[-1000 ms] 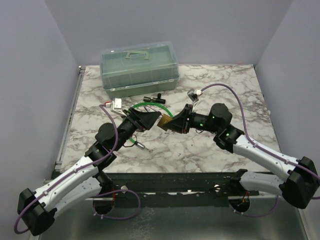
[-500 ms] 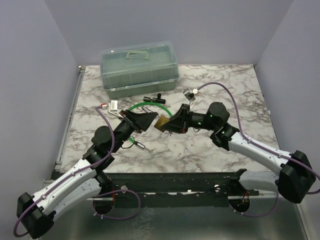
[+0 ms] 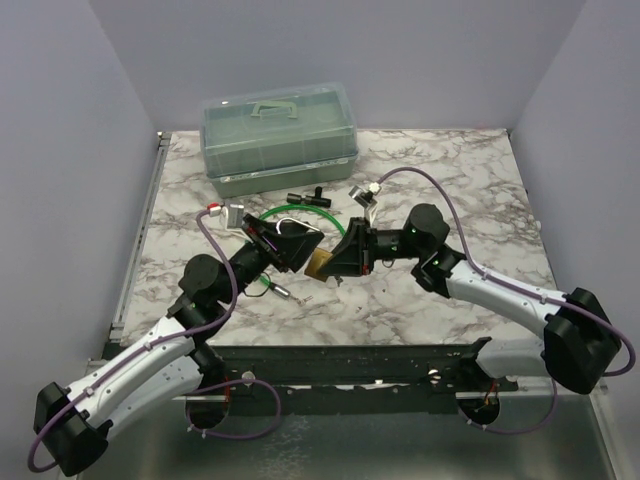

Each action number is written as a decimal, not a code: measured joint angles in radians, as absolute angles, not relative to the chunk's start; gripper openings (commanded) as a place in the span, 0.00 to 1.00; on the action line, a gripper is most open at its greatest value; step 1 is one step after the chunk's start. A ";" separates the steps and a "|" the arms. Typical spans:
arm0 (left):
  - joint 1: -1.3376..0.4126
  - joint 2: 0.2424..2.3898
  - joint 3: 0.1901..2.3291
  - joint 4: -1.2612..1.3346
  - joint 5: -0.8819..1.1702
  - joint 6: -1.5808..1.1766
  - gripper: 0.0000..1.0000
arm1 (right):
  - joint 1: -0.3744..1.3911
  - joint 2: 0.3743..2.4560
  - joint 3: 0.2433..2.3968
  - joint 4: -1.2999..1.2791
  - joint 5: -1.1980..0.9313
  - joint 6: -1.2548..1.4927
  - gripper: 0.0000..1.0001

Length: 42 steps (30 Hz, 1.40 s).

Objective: Unlock with the key

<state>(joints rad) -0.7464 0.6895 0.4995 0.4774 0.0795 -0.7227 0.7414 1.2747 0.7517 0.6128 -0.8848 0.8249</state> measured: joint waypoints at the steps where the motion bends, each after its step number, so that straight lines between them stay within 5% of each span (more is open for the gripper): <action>1: -0.746 0.693 0.501 0.486 0.093 -0.709 0.69 | 0.741 1.278 0.752 0.621 -0.893 0.834 0.01; 15: -0.745 0.702 0.513 0.490 0.183 -0.650 0.42 | 0.752 1.303 0.752 0.612 -0.908 0.830 0.01; 26: -0.746 0.689 0.503 0.484 0.173 -0.642 0.98 | 0.751 1.309 0.761 0.542 -0.868 0.809 0.00; 42: -0.745 0.687 0.529 0.260 -0.167 -0.652 0.99 | 0.748 1.249 0.741 0.358 -0.773 0.752 0.00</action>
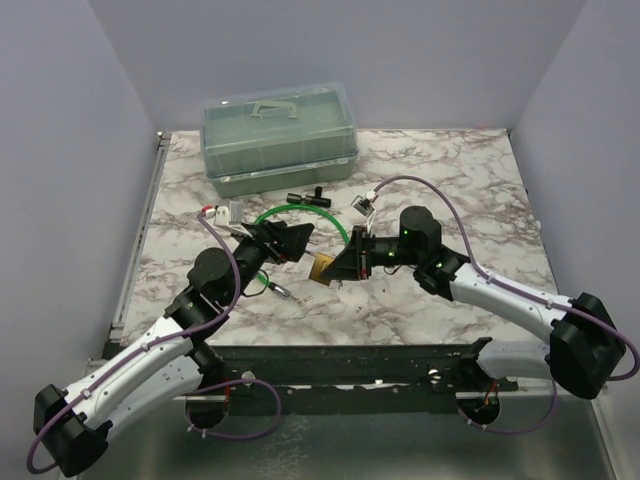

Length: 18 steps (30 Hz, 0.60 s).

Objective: Unlock with the key

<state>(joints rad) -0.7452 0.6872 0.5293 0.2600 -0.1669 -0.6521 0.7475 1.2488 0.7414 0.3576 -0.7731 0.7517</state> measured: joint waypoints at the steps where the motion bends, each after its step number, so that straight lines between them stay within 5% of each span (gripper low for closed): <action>1: -0.745 0.687 0.530 0.249 -0.184 -0.653 0.99 | 0.747 1.244 0.738 0.349 -0.769 0.749 0.00; 18: -0.734 0.745 0.815 -0.168 -0.309 -0.590 0.99 | 0.689 1.244 0.715 0.107 -0.558 0.722 0.00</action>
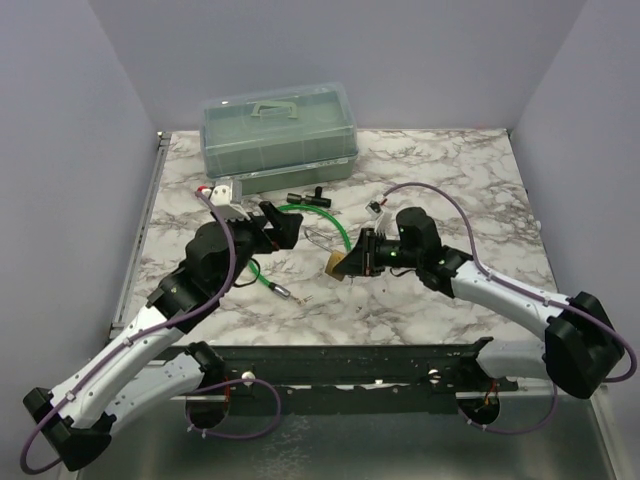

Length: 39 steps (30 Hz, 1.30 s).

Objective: Unlock with the key

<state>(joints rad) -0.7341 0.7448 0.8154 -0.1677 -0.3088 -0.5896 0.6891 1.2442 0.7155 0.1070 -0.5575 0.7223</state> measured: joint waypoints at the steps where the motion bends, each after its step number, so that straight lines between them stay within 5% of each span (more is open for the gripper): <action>1: -0.734 0.752 0.829 -0.211 -0.310 -0.583 0.99 | 0.677 1.253 0.715 0.093 -0.546 0.725 0.00; 12: -0.734 0.783 0.918 -0.496 -0.386 -0.512 0.99 | 0.511 1.352 0.715 0.022 -0.503 0.769 0.00; 28: -0.732 0.903 0.873 -0.574 -0.414 -0.462 0.99 | 0.333 1.614 0.738 0.010 -0.521 0.804 0.01; 39: -0.727 0.905 0.873 -0.574 -0.414 -0.458 0.99 | 0.292 1.663 0.766 0.027 -0.566 0.802 0.48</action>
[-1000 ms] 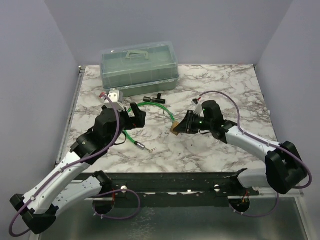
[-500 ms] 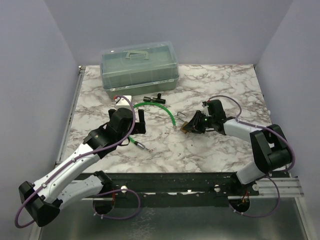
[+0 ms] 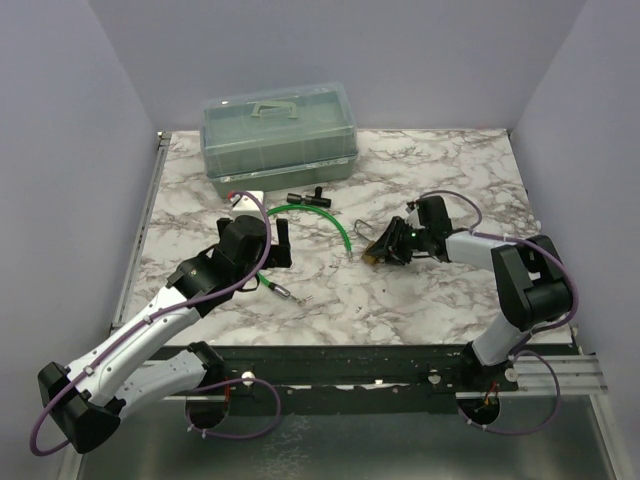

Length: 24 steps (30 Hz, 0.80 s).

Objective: Unlock with the key

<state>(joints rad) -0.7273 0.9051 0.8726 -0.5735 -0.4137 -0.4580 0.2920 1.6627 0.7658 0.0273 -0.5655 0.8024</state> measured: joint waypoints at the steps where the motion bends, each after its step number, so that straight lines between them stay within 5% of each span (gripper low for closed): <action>1: -0.727 0.905 0.873 -0.574 -0.414 -0.458 0.99 | 0.290 1.663 0.766 0.022 -0.564 0.802 0.51; 18: -0.726 0.911 0.873 -0.574 -0.413 -0.458 0.99 | 0.286 1.592 0.767 -0.091 -0.447 0.748 0.99; 24: -0.726 0.911 0.872 -0.573 -0.413 -0.458 0.99 | 0.286 1.475 0.799 -0.206 -0.302 0.690 1.00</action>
